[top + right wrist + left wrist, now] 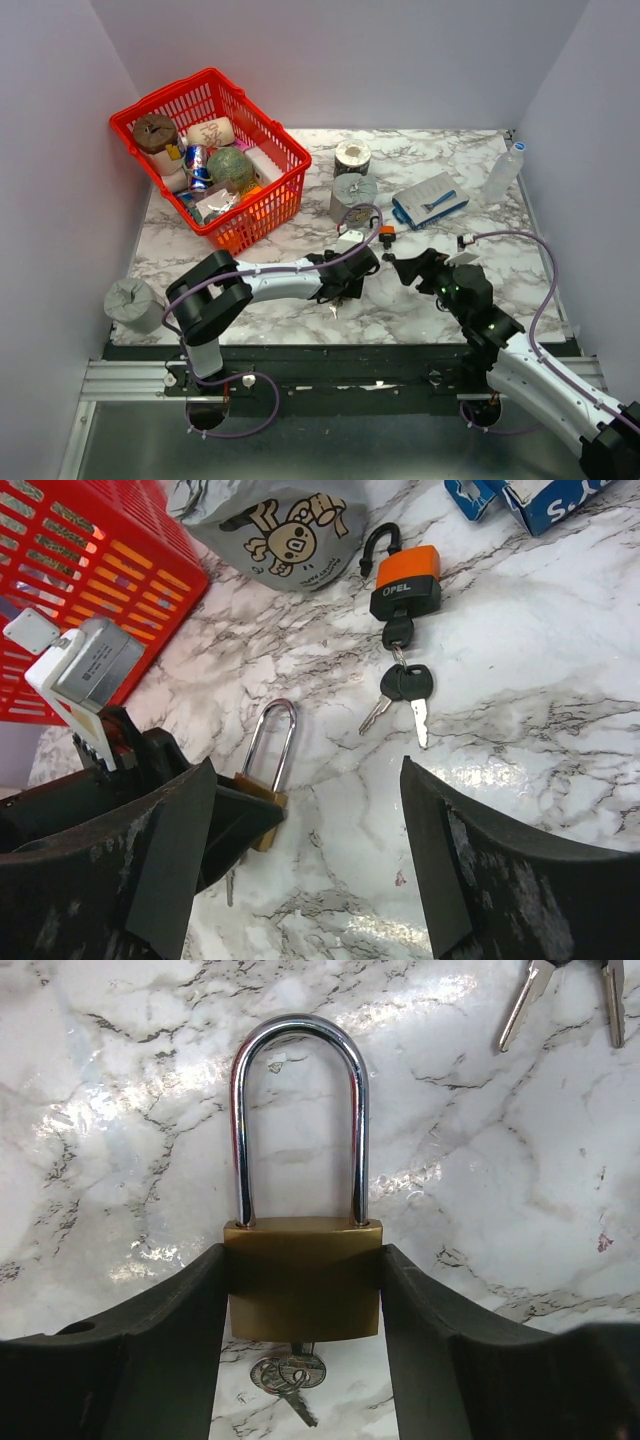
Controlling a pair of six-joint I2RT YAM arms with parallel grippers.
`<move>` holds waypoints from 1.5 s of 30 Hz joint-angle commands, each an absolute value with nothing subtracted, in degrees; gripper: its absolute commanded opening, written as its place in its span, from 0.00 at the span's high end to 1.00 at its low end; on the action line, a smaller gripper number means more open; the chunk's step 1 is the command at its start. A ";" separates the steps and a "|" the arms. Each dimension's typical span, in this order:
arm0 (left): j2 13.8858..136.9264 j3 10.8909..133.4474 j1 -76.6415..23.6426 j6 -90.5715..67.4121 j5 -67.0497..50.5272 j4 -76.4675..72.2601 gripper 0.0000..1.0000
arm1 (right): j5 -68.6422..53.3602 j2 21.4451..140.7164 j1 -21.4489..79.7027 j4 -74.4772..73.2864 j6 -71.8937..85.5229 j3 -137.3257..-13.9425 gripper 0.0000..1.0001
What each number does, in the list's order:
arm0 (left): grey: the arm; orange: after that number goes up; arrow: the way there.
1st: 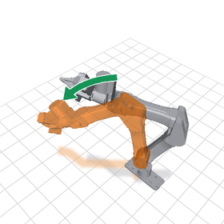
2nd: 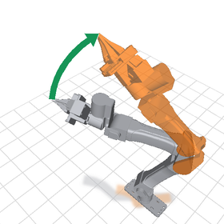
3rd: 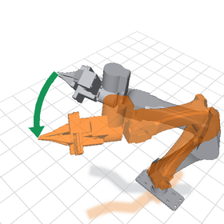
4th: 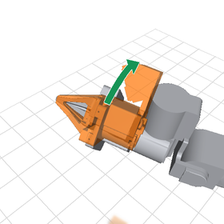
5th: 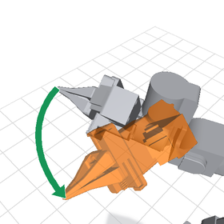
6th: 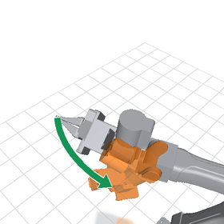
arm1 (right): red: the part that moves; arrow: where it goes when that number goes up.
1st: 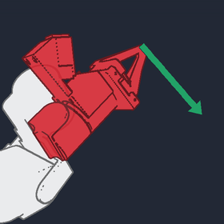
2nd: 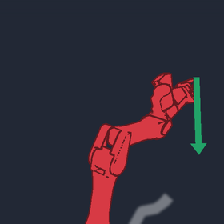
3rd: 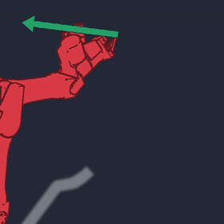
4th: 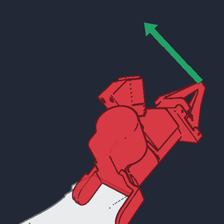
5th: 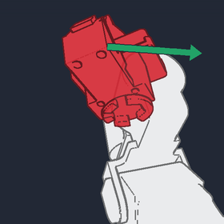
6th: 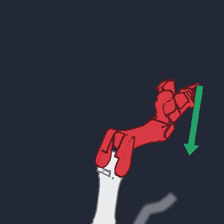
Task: Unlock with the key
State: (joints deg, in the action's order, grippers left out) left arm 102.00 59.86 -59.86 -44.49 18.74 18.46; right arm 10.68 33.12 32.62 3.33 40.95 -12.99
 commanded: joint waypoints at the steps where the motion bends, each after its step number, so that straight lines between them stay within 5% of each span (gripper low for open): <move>1: 105.21 54.67 -60.20 -46.58 10.20 17.95 0.91 | 8.71 33.22 32.43 5.09 36.93 -11.69 0.20; 3: 103.55 55.02 -60.03 -45.36 9.49 16.27 1.00 | 4.07 32.70 32.43 8.59 35.86 -10.64 0.23; 8: 97.66 58.00 -58.28 -42.37 5.99 12.84 1.00 | -1.67 32.25 33.74 13.09 35.33 -9.58 0.30; 20: 82.18 57.04 -45.62 -42.80 1.23 4.40 1.00 | 10.28 48.84 49.47 23.99 38.41 -13.88 0.49; 30: 77.61 53.09 -44.30 -44.73 -1.67 0.44 1.00 | 11.60 66.34 51.77 33.04 38.85 -22.40 0.54; 45: 77.61 53.35 -43.86 -43.59 -1.14 0.62 1.00 | 9.67 72.77 52.03 35.95 39.20 -26.80 0.55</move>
